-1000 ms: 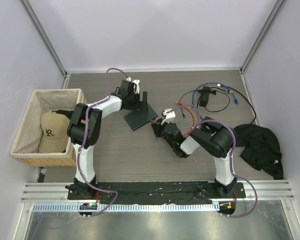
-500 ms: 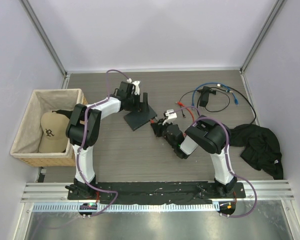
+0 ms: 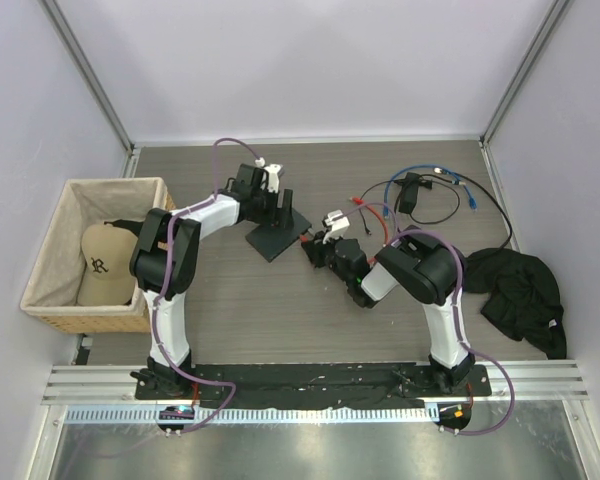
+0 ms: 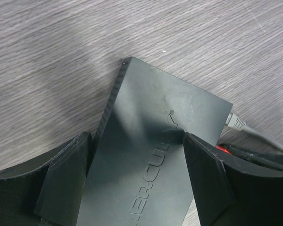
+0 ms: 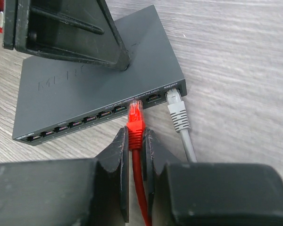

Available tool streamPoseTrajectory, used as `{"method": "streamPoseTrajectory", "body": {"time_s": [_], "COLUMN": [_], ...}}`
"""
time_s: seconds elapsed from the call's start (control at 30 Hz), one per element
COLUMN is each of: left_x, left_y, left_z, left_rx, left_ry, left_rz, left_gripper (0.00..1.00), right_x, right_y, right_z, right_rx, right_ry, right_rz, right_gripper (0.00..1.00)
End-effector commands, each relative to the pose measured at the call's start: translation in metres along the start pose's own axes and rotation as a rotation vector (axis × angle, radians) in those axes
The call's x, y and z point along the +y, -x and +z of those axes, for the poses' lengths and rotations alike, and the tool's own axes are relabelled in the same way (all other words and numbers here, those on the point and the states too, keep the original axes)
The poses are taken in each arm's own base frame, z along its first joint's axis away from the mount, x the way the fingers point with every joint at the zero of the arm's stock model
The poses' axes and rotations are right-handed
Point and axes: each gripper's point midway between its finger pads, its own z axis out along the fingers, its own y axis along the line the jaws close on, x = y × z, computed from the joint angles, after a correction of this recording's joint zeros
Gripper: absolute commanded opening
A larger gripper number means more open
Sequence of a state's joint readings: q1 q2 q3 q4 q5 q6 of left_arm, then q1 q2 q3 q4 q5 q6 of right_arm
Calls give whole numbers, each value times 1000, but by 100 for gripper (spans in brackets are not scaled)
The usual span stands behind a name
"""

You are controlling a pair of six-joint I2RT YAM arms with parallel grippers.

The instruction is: Insert the plug into the switch port

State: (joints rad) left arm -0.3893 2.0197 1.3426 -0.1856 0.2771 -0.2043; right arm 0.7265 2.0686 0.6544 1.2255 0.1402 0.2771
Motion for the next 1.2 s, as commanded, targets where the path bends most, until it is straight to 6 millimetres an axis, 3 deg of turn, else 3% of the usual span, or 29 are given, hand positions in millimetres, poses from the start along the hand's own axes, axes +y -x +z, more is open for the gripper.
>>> {"method": "streamPoseTrajectory", "body": {"time_s": [0.0,0.2,0.27,0.3,0.37,0.57,0.7,0.83,1.17], "left_x": [-27,-20,-18,-16,-18,-24,-27,-42,-91], "left_y": [-98,-100,-100,-99,-99,-103,-107,-113,-141], "left_z": [-10,-9,-9,-9,-8,-10,-11,-11,-20], "left_rx": [350,365,365,364,363,377,395,421,513], "left_ry": [-93,-58,-47,-34,-44,-85,-92,-145,-330], "left_rz": [-61,-55,-54,-51,-46,-28,0,19,82], "left_gripper": [80,80,80,79,77,72,72,68,68], "right_x": [9,-8,-11,-15,-17,-12,-16,-20,18], "right_y": [5,3,11,3,8,-8,-17,-19,16], "right_z": [17,10,10,7,9,18,27,37,46], "right_rx": [42,103,115,163,181,236,264,302,259], "right_ry": [75,13,-10,-29,-41,31,46,30,167], "right_rz": [-80,-106,-141,-154,-195,-278,-321,-312,-264], "right_gripper": [7,16,19,20,15,4,1,1,2]}}
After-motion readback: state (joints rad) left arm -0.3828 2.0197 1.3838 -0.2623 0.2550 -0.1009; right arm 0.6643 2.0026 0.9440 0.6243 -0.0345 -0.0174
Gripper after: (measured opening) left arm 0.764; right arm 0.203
